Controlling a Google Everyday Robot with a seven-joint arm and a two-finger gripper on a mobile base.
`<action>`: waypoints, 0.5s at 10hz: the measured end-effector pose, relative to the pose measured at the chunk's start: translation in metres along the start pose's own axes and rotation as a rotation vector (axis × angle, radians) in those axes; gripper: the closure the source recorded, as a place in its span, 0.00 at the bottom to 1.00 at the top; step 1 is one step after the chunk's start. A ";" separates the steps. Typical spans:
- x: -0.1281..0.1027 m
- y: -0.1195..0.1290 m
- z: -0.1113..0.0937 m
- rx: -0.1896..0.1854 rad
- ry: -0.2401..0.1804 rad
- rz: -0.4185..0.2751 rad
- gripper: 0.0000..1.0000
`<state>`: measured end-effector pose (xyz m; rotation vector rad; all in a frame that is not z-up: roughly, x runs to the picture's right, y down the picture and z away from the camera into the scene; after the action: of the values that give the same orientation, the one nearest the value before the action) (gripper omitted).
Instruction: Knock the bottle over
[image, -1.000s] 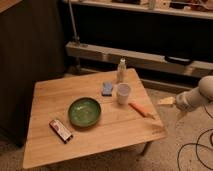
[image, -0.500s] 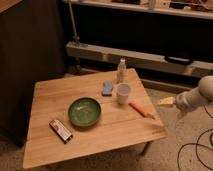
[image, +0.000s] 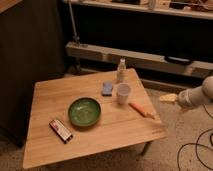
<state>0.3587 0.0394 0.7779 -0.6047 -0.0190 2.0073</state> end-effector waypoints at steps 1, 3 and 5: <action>-0.024 0.008 0.002 -0.040 -0.014 -0.010 0.34; -0.067 0.034 0.007 -0.131 -0.019 -0.033 0.56; -0.087 0.053 0.011 -0.172 -0.015 -0.082 0.71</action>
<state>0.3426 -0.0567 0.8091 -0.6867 -0.2241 1.9427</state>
